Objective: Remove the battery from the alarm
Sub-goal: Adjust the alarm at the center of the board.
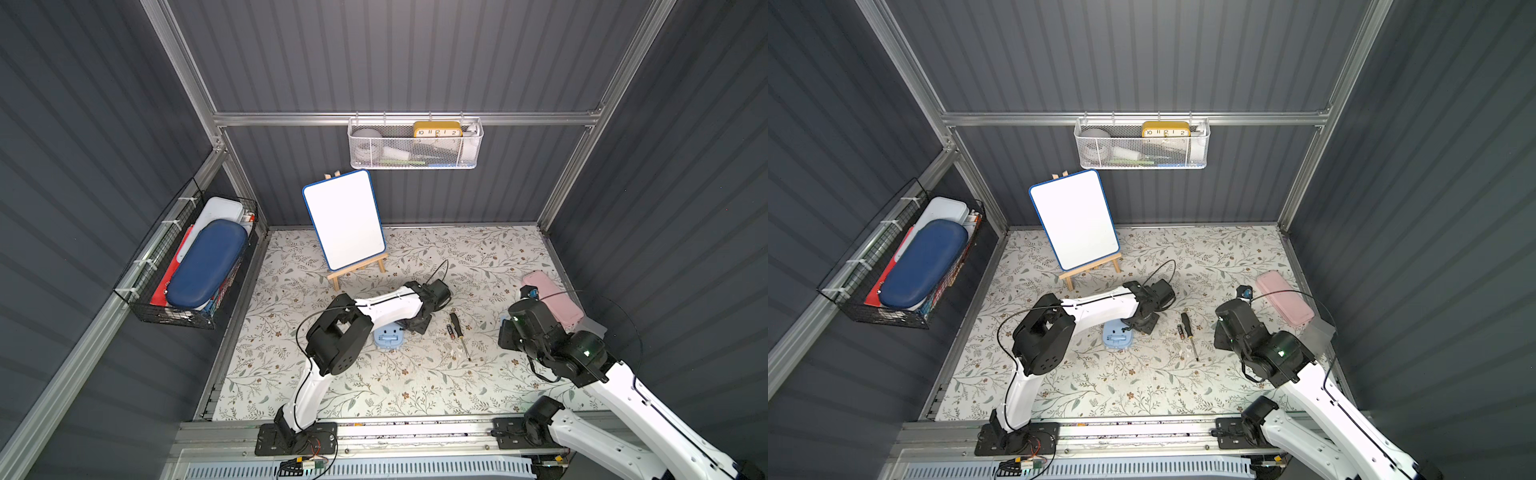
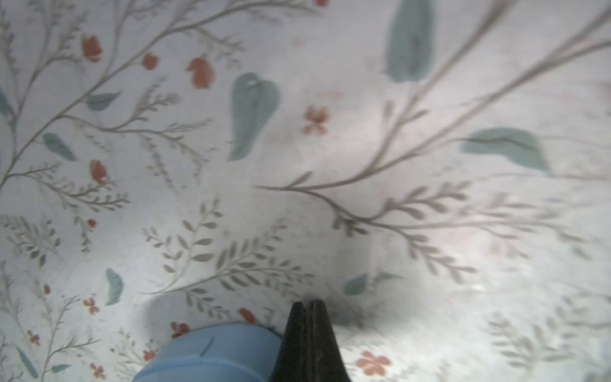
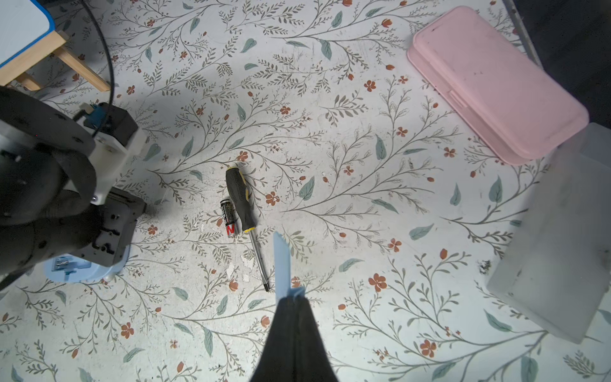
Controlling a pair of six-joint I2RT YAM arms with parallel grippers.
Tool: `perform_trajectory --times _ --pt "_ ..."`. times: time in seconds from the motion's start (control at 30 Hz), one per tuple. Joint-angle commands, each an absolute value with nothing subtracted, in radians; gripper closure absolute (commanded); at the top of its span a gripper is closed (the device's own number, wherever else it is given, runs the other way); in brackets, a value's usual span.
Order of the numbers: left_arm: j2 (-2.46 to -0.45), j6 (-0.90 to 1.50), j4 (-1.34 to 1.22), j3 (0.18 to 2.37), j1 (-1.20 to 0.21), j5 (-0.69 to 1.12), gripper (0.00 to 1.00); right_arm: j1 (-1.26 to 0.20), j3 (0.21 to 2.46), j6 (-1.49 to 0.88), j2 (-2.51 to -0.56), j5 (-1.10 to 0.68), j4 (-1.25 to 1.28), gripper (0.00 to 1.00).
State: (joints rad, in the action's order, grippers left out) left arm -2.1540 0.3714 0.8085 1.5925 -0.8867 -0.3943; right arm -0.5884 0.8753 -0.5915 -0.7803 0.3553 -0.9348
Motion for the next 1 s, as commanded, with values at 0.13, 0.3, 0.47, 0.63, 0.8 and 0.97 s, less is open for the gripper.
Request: perform_trajectory --times 0.13,0.3,0.47,0.63,0.8,0.97 --pt "-2.087 0.424 0.889 1.509 -0.802 -0.479 1.00 -0.583 0.865 -0.571 -0.794 0.332 -0.919 1.00" --pt "-2.000 0.448 0.923 1.514 -0.741 -0.510 1.00 -0.584 0.863 -0.560 -0.807 0.322 -0.903 1.00" --pt "-1.937 0.492 0.978 1.522 -0.695 -0.566 1.00 -0.584 0.865 -0.547 -0.818 0.309 -0.890 1.00" --pt "-1.925 0.497 0.951 1.415 -0.640 -0.531 1.00 -0.584 0.871 -0.533 -0.829 0.291 -0.877 1.00" --pt "-1.911 0.480 0.879 1.333 -0.597 -0.512 1.00 -0.583 0.876 -0.528 -0.815 0.295 -0.883 1.00" --pt "-1.924 0.483 0.831 1.333 -0.586 -0.501 1.00 -0.584 0.871 -0.530 -0.802 0.284 -0.894 1.00"
